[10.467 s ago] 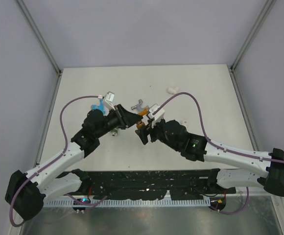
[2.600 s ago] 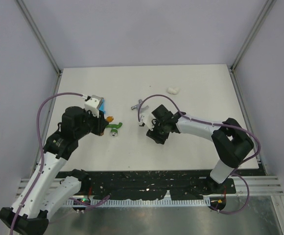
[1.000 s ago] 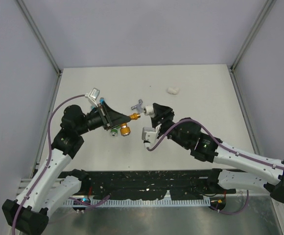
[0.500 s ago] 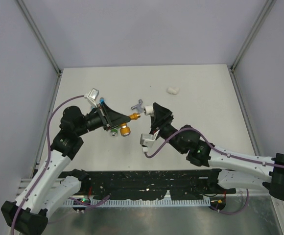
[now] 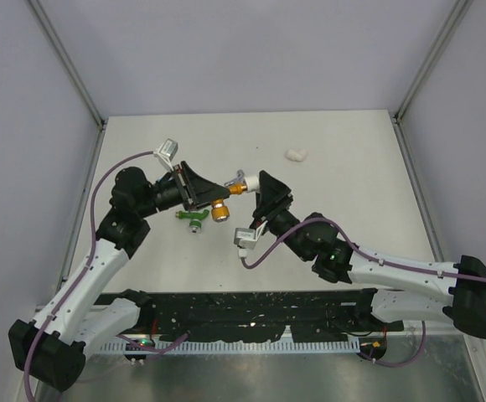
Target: Install the water faucets
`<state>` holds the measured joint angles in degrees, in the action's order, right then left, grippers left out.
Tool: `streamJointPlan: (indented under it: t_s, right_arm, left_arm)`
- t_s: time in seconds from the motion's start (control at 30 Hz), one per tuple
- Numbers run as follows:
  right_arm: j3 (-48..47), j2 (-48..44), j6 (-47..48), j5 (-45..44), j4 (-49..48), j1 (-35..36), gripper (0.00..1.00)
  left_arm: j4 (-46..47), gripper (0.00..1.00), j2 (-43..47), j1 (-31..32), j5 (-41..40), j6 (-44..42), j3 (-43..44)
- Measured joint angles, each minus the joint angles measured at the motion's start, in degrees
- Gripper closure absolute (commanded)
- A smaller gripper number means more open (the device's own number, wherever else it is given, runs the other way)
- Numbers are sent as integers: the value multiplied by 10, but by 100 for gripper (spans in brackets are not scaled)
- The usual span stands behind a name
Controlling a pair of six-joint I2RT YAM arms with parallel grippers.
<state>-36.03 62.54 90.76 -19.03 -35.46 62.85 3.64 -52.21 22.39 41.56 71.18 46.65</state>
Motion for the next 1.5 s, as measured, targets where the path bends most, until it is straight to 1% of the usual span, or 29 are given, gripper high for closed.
streamJointPlan:
  t_s: [0.27,1.1,1.5]
  right_arm:
    - [-11,9,9,-21,-10,-3,95]
    - [-14,-8,2,-3,-5,-3,95]
    - [-30,-37,-16,15,62,-3,95]
  left_arm:
    - [35,100,-36,-3,12,18,18]
    - [12,100,-42,5,-4,-28,44]
    - [4,100,-42,8,14,-64,56]
